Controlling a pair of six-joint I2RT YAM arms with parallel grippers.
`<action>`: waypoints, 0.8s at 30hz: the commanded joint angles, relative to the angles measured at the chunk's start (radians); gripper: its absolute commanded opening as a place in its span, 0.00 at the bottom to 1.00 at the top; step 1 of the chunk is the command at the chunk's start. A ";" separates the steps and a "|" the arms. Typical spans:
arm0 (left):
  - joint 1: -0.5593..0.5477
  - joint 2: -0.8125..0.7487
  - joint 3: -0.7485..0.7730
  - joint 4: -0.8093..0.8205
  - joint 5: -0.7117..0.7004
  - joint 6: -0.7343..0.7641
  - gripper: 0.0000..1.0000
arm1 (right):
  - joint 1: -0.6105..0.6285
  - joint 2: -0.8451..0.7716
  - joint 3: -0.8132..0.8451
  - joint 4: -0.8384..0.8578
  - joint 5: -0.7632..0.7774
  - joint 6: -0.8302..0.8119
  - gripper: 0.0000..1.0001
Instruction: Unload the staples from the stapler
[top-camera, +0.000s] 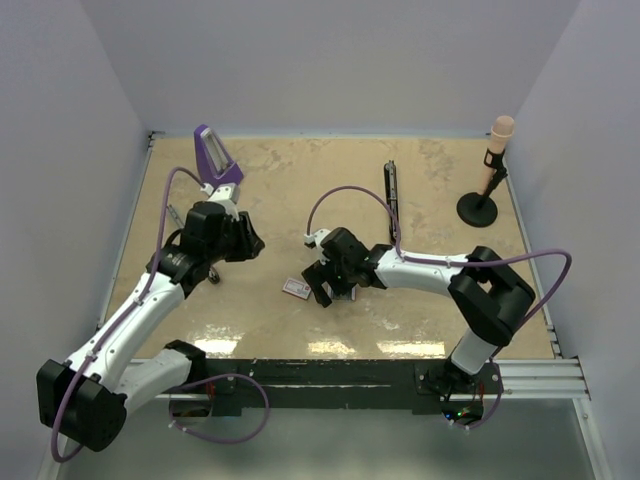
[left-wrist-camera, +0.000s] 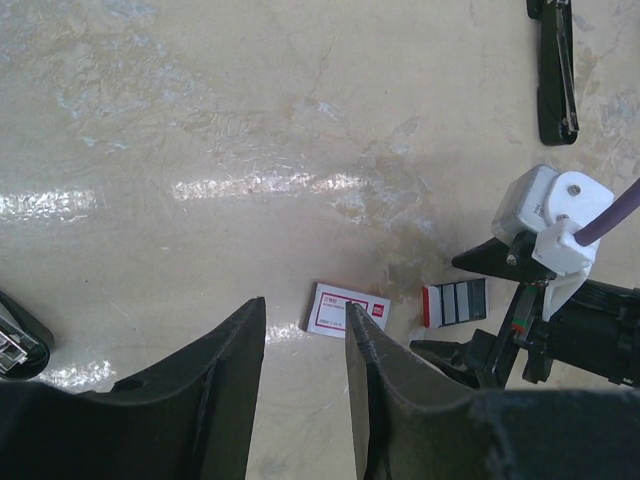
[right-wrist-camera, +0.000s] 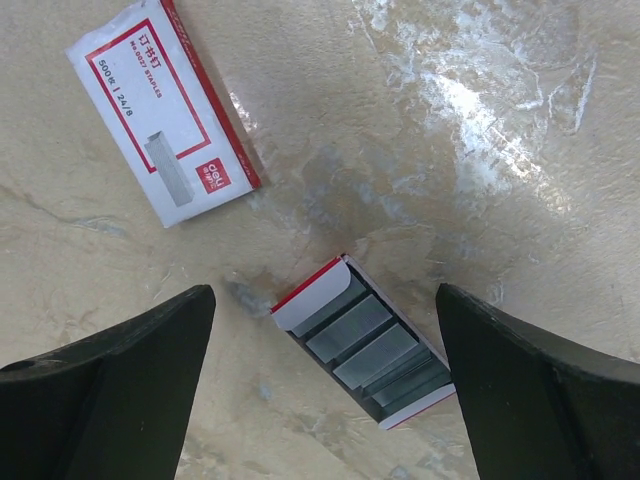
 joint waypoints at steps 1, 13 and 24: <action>0.009 0.014 -0.004 0.045 0.030 0.008 0.42 | 0.001 -0.010 -0.026 -0.016 -0.029 0.063 0.96; 0.009 0.098 -0.036 0.091 0.107 -0.014 0.42 | 0.053 -0.108 -0.089 -0.026 -0.021 0.146 0.89; 0.009 0.201 -0.060 0.160 0.185 -0.034 0.42 | 0.087 -0.055 -0.049 -0.057 0.197 0.189 0.77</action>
